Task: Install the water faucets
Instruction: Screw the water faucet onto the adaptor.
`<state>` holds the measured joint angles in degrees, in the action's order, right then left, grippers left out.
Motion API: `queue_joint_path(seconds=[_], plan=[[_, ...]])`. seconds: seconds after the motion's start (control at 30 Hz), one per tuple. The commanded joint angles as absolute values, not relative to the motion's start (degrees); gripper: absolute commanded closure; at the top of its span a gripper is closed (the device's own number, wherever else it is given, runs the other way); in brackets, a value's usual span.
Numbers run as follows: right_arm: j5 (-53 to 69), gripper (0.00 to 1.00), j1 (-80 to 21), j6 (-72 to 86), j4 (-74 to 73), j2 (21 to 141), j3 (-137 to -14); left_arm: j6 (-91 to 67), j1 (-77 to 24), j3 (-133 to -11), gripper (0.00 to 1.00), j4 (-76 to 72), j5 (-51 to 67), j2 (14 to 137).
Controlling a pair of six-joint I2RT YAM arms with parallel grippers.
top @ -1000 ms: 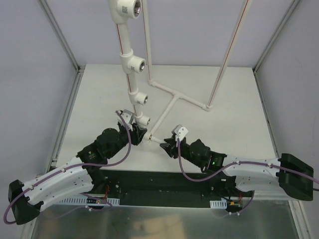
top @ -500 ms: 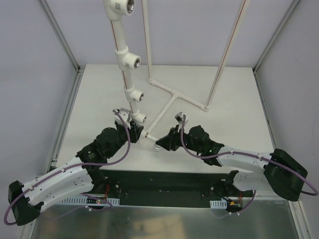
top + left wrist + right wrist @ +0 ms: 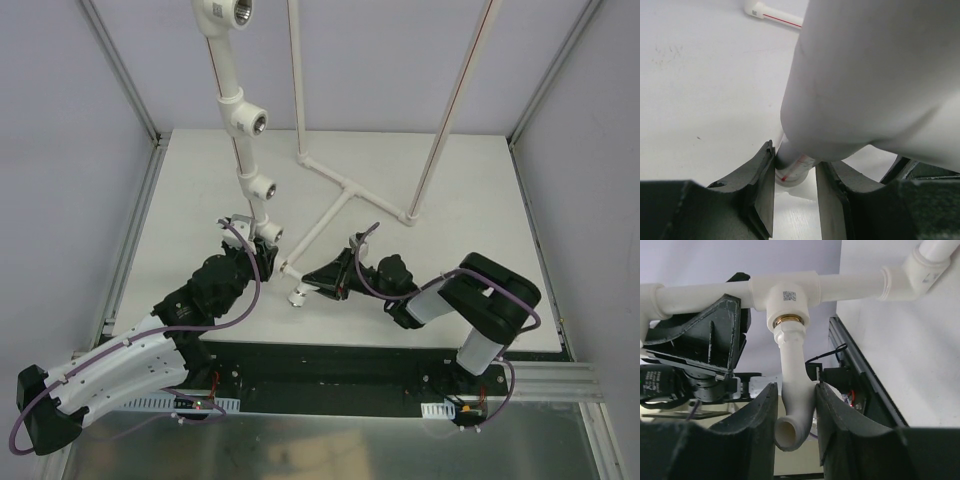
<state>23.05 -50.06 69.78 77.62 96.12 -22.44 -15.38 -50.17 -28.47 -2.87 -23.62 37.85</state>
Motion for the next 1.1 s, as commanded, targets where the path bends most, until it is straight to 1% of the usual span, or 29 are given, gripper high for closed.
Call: queue_joint_path(seconds=[0.0, 0.03, 0.1, 0.13, 0.17, 0.2, 0.23, 0.5, 0.77, 0.87, 0.9, 0.93, 1.0, 1.03, 1.07], plan=[[29.53, 0.98, -54.4, 86.04, 87.36, 101.08, -22.68, -21.97, -52.56, -30.15, 1.0, -4.31, -8.09, 39.46], [29.18, 0.88, -54.49, 86.39, 87.36, 100.47, -22.5, -22.06, -52.56, -30.06, 1.0, -4.31, -8.0, 39.38], [28.22, 0.56, -54.32, 86.92, 87.36, 99.24, -21.89, -22.06, -52.65, -29.88, 1.0, -4.31, -8.0, 39.11], [27.6, 0.32, -54.23, 86.75, 87.36, 98.71, -21.45, -22.15, -52.65, -29.8, 1.0, -4.31, -8.09, 38.94], [27.16, 0.15, -53.97, 86.05, 87.28, 98.01, -20.92, -22.15, -52.56, -29.71, 1.0, -4.31, -8.17, 38.67], [26.55, 0.05, -53.79, 85.78, 87.28, 97.13, -20.48, -22.15, -52.65, -29.62, 1.0, -4.31, -8.26, 38.5], [26.02, 0.01, -53.53, 85.87, 87.28, 96.68, -19.78, -22.24, -52.56, -29.53, 1.0, -4.22, -8.26, 38.32], [24.26, 0.01, -50.63, 84.38, 87.28, 92.47, -16.44, -22.15, -52.65, -29.44, 1.0, -3.87, -8.35, 37.97], [20.75, 0.01, -45.27, 79.37, 87.19, 82.02, -10.03, -22.24, -52.65, -29.27, 1.0, -3.69, -8.44, 37.53], [18.81, 0.01, -43.25, 74.03, 83.61, 76.66, -7.48, -22.24, -52.65, -29.09, 1.0, -3.69, -8.44, 37.35], [17.94, 0.01, -42.72, 70.61, 80.19, 73.51, -7.04, -22.24, -52.56, -29.09, 1.0, -3.6, -8.52, 37.27], [16.89, 0.01, -42.63, 66.92, 73.72, 70.87, -6.86, -22.24, -52.65, -29.09, 1.0, -3.6, -8.53, 37.18], [12.86, 0.01, -42.8, 58.84, 51.89, 63.32, -9.38, -22.24, -52.56, -29.09, 1.0, -3.52, -8.61, 37.18], [8.83, 0.01, -42.98, 53.49, 35.5, 59.11, -12.19, -22.24, -52.65, -29.18, 1.0, -3.43, -8.7, 37.0], [3.83, 0.01, -44.2, 48.39, 23.24, 55.76, -15.52, -22.15, -52.56, -29.09, 1.0, -3.34, -8.79, 37.09]])
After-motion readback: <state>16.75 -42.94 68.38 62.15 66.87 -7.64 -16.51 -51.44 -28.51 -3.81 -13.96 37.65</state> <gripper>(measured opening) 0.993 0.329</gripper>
